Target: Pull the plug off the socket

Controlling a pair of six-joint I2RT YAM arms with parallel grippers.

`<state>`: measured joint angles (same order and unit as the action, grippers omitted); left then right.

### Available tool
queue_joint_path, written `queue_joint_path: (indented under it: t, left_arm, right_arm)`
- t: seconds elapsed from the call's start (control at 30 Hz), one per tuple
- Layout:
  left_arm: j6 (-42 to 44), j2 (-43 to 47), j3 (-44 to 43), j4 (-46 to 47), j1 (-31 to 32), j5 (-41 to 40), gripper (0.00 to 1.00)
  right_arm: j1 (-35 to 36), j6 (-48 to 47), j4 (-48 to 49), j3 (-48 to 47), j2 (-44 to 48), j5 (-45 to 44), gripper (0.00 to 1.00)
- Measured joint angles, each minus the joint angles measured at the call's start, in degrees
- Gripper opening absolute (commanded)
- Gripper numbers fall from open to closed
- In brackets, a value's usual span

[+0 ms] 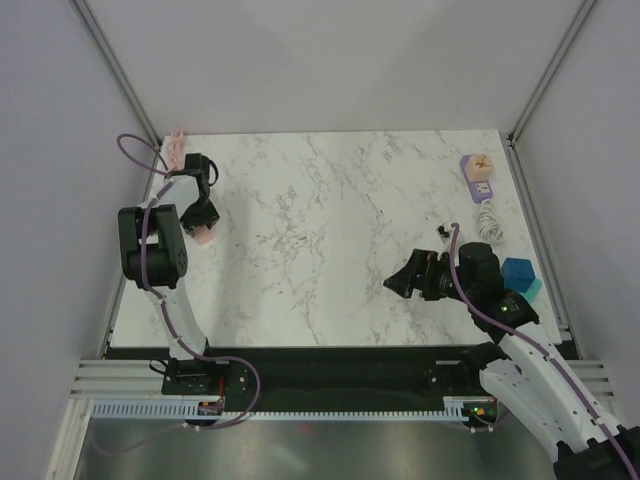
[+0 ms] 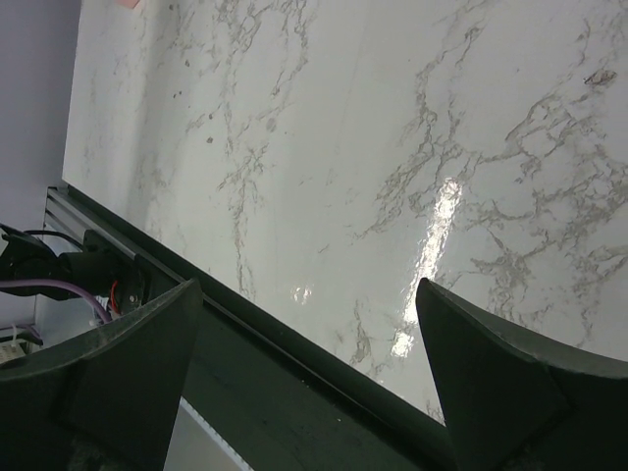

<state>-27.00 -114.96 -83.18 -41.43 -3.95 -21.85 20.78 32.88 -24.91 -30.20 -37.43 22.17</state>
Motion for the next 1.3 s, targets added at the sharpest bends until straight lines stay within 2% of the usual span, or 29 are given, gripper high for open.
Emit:
queue_joint_path:
  t: [0.07,0.13,0.17,0.2,0.27,0.3,0.43,0.5,0.57,0.77,0.87,0.97,1.1,1.13,1.17,1.2,1.27,1.3]
  left_arm:
    - [0.02,0.0,0.0,0.07,0.04,0.24,0.5]
    - [0.11,0.09,0.26,0.37,0.07,0.76,0.39]
    - [0.37,0.35,0.68,0.76,0.07,0.94,0.31]
    - [0.48,0.83,1.36,1.44,0.13,1.07,0.17]
    - [0.42,2.19,3.34,3.3,0.2,1.42,0.04]
    - [0.37,2.73,4.26,4.07,0.22,1.88,0.02]
    - [-0.55,6.03,8.37,6.01,1.31,4.13,0.02]
    - [-1.95,8.39,11.23,5.51,4.48,4.61,0.02]
    - [-3.23,10.88,14.05,4.85,9.9,4.17,0.02]
    - [-8.7,17.07,17.46,2.05,35.47,4.61,0.02]
    - [-11.26,17.33,18.23,1.57,45.29,6.47,0.02]
    - [-14.19,16.81,18.45,-0.11,53.24,6.56,0.02]
    - [-16.63,14.99,18.45,-0.74,60.19,6.34,0.02]
    - [-16.65,14.49,18.38,-0.9,61.11,5.97,0.04]
    - [-16.65,14.38,18.27,-1.01,61.81,5.29,0.16]
    - [-16.68,14.38,18.27,-1.05,61.94,5.14,0.6]
    - [-16.7,14.43,18.43,-1.05,62.05,5.2,0.94]
    - [-16.57,14.49,18.71,-1.09,62.14,5.29,0.98]
  right_arm:
    - [0.0,0.33,-0.35,0.0,0.48,-0.2,0.98]
    - [0.0,0.46,-0.46,0.0,1.05,-0.31,0.98]
    - [0.0,0.5,-0.46,0.0,1.29,-0.44,0.98]
    - [0.0,0.52,-0.46,0.0,1.42,-0.5,0.98]
    - [0.0,0.5,-0.48,-0.04,1.51,-0.96,0.98]
    - [0.0,0.5,-0.5,-0.09,1.49,-1.11,0.98]
    - [0.0,0.24,-0.68,-0.22,0.79,-1.6,0.98]
    - [0.0,-0.09,-0.81,-0.39,-0.02,-1.64,0.98]
    - [0.0,-0.5,-0.9,-0.57,-1.16,-1.68,0.98]
    - [0.0,-1.97,-0.92,-0.74,-4.76,-2.43,0.98]
    - [0.0,-2.58,-0.96,-0.74,-5.79,-2.62,0.98]
    - [0.0,-2.84,-0.96,-0.74,-6.14,-2.69,0.98]
    - [0.0,-2.95,-0.87,-0.74,-7.17,-2.75,0.98]
    - [0.0,-2.95,-0.81,-0.74,-7.54,-2.73,0.98]
    - [0.0,-2.95,-0.79,-0.74,-8.11,-2.73,0.98]
    - [0.0,-2.93,-0.81,-0.74,-8.66,-2.71,0.98]
    - [0.0,-2.93,-0.63,-0.74,-9.57,-2.64,0.98]
    - [0.0,-2.93,-0.55,-0.74,-9.94,-2.62,0.98]
